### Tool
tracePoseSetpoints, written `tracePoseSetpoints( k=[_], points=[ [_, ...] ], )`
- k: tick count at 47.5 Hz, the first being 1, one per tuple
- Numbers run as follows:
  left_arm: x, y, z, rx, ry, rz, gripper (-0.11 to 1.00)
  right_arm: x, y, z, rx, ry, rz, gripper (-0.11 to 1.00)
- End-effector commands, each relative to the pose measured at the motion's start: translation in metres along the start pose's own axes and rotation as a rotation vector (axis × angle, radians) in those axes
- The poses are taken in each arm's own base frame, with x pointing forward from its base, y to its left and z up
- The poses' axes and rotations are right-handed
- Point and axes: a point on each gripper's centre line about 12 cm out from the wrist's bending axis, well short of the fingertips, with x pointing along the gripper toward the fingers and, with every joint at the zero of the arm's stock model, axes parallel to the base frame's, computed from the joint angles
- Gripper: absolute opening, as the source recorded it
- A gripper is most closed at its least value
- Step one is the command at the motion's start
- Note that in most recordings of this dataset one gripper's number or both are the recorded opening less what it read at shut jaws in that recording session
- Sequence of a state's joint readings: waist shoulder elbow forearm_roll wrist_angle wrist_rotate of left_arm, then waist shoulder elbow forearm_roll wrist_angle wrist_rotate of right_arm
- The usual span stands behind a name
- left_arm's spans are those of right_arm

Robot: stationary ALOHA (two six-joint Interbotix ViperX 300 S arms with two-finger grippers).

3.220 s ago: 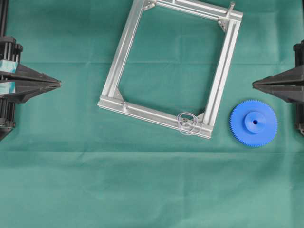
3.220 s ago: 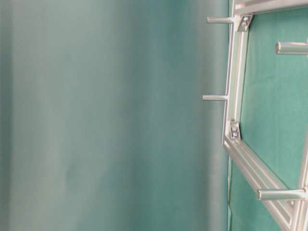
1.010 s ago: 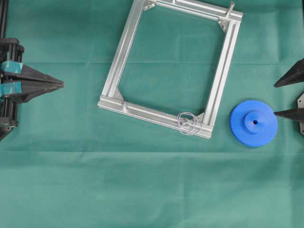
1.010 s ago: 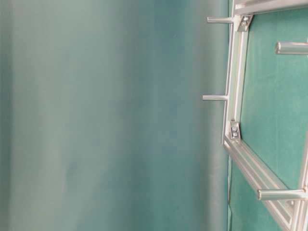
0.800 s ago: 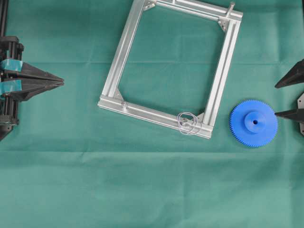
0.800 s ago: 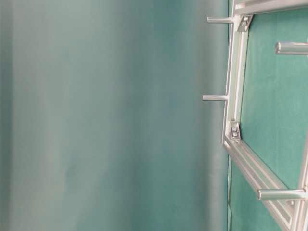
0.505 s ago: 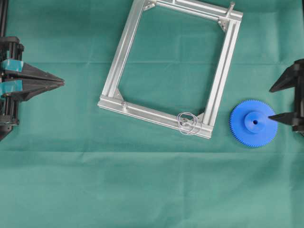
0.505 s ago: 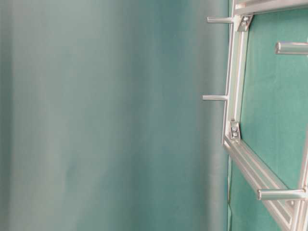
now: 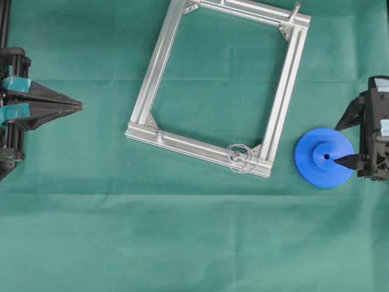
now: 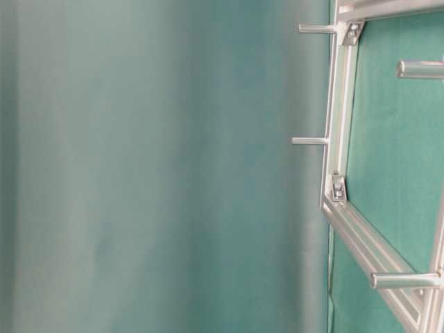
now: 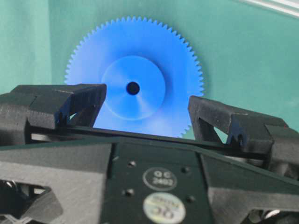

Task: Find the location of the shaft and insert the gear.
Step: 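Lower the open right gripper over the blue gear's hub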

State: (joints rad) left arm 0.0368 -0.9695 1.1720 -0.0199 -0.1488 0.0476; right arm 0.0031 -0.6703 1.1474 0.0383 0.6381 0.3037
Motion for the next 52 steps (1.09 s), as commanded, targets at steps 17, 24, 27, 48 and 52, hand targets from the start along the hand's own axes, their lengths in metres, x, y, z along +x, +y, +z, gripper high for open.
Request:
tracePoseSetpoints(
  k=[17, 24, 27, 48, 52],
  points=[
    [0.002, 0.001, 0.004, 0.0, 0.0, 0.003, 0.02, 0.019, 0.003, -0.002, 0.007, -0.016, 0.015, 0.92],
    [0.002, 0.001, 0.003, 0.0, 0.006, 0.003, 0.02, 0.026, 0.004, -0.002, 0.004, -0.005, 0.013, 0.92],
    [0.002, 0.001, 0.003, 0.0, 0.009, 0.003, 0.02, 0.028, 0.004, -0.002, 0.002, 0.0, 0.011, 0.92],
    [0.002, 0.001, 0.001, 0.0, 0.023, 0.002, 0.02, 0.039, 0.008, -0.006, 0.013, 0.036, 0.011, 0.92],
    [0.002, 0.001, 0.0, 0.0, 0.028, 0.002, 0.02, 0.039, 0.008, -0.006, 0.016, 0.037, 0.012, 0.92]
  ],
)
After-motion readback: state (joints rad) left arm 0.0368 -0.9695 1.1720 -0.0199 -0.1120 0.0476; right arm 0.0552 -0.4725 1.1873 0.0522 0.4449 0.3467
